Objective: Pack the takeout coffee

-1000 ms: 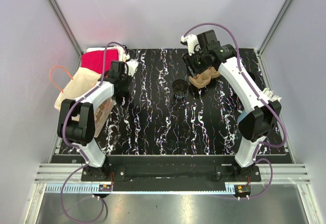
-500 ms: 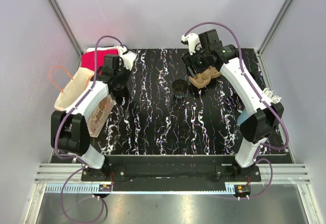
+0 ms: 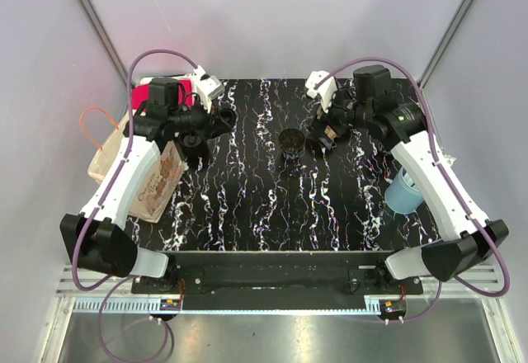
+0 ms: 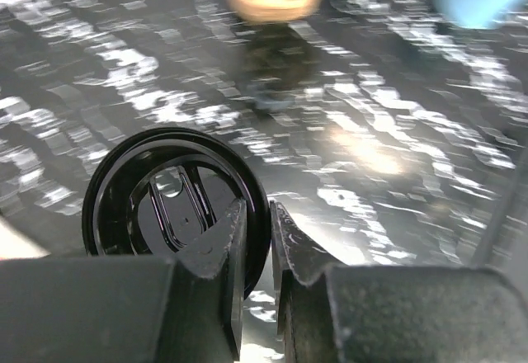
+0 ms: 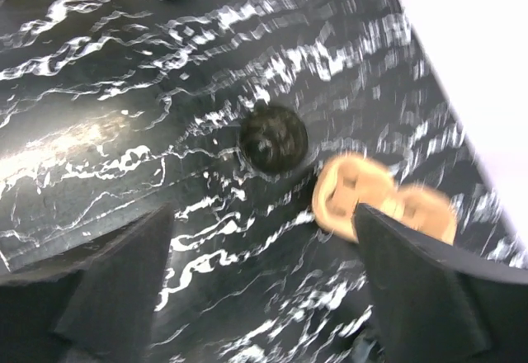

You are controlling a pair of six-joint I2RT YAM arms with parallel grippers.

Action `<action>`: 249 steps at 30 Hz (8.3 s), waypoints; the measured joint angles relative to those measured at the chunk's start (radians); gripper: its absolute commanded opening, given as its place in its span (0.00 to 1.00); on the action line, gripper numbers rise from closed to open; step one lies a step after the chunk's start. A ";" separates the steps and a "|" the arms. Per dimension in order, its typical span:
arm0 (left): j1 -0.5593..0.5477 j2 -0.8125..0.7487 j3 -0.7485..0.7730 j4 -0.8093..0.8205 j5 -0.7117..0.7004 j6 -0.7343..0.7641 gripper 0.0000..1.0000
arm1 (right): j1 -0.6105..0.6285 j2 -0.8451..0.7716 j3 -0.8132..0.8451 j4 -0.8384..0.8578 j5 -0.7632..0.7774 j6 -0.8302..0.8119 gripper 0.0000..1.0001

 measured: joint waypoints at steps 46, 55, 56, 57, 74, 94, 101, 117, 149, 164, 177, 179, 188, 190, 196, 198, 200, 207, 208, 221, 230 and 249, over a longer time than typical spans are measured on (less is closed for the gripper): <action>-0.085 0.301 0.106 -0.189 0.717 -0.134 0.15 | 0.202 0.332 0.140 -0.053 -0.326 -0.299 0.86; -0.088 0.303 0.106 -0.185 0.717 -0.135 0.20 | 0.217 0.343 0.140 -0.034 -0.293 -0.262 0.56; -0.087 0.303 0.106 -0.181 0.717 -0.136 0.21 | 0.217 0.343 0.140 -0.037 -0.291 -0.254 0.55; -0.086 0.303 0.106 -0.180 0.717 -0.136 0.24 | 0.217 0.343 0.140 -0.039 -0.291 -0.248 0.54; -0.080 0.299 0.109 -0.167 0.708 -0.134 0.74 | 0.219 0.340 0.111 -0.029 -0.296 -0.188 0.29; 0.048 0.236 0.095 -0.163 0.535 -0.047 0.75 | 0.219 0.266 -0.088 0.071 -0.265 -0.118 0.45; 0.124 0.185 0.000 -0.166 0.487 -0.006 0.75 | 0.220 0.274 -0.224 0.225 -0.182 -0.011 0.53; 0.299 -0.013 -0.147 -0.157 0.433 0.012 0.81 | 0.254 0.526 -0.180 0.365 0.037 -0.002 0.71; 0.275 0.000 -0.041 -0.136 0.522 -0.006 0.89 | 0.283 0.668 -0.163 0.402 0.150 -0.039 0.17; 0.261 0.077 -0.016 -0.133 0.615 0.084 0.99 | 0.239 0.266 -0.029 0.116 -0.365 0.076 0.16; 0.056 0.103 -0.017 -0.137 0.712 0.309 0.98 | 0.053 0.161 -0.077 0.278 -1.030 0.539 0.15; 0.023 0.103 -0.026 -0.137 0.716 0.345 0.98 | 0.053 0.161 -0.113 0.329 -1.042 0.613 0.14; -0.084 0.105 -0.030 -0.178 0.719 0.457 0.97 | 0.058 0.161 -0.138 0.441 -1.065 0.735 0.14; -0.100 0.108 -0.024 -0.198 0.719 0.479 0.96 | 0.063 0.161 -0.139 0.449 -1.066 0.742 0.14; -0.153 0.156 0.058 -0.319 0.720 0.590 0.93 | 0.093 0.177 -0.146 0.474 -1.072 0.763 0.14; -0.161 0.185 0.105 -0.398 0.720 0.655 0.88 | 0.098 0.183 -0.146 0.478 -1.072 0.769 0.14; -0.166 0.214 0.151 -0.480 0.721 0.731 0.80 | 0.100 0.187 -0.146 0.478 -1.072 0.770 0.14; -0.172 0.285 0.224 -0.715 0.721 0.967 0.67 | 0.100 0.195 -0.153 0.521 -1.073 0.803 0.14; -0.173 0.287 0.224 -0.729 0.720 0.986 0.66 | 0.100 0.195 -0.155 0.530 -1.075 0.813 0.15; -0.176 0.288 0.222 -0.769 0.696 1.076 0.58 | 0.095 0.240 -0.159 0.600 -1.143 0.890 0.16; -0.190 0.279 0.212 -0.774 0.695 1.088 0.48 | 0.054 0.262 -0.159 0.622 -1.150 0.911 0.18; -0.205 0.257 0.204 -0.780 0.717 1.082 0.08 | 0.008 0.323 -0.278 1.474 -1.138 1.592 0.67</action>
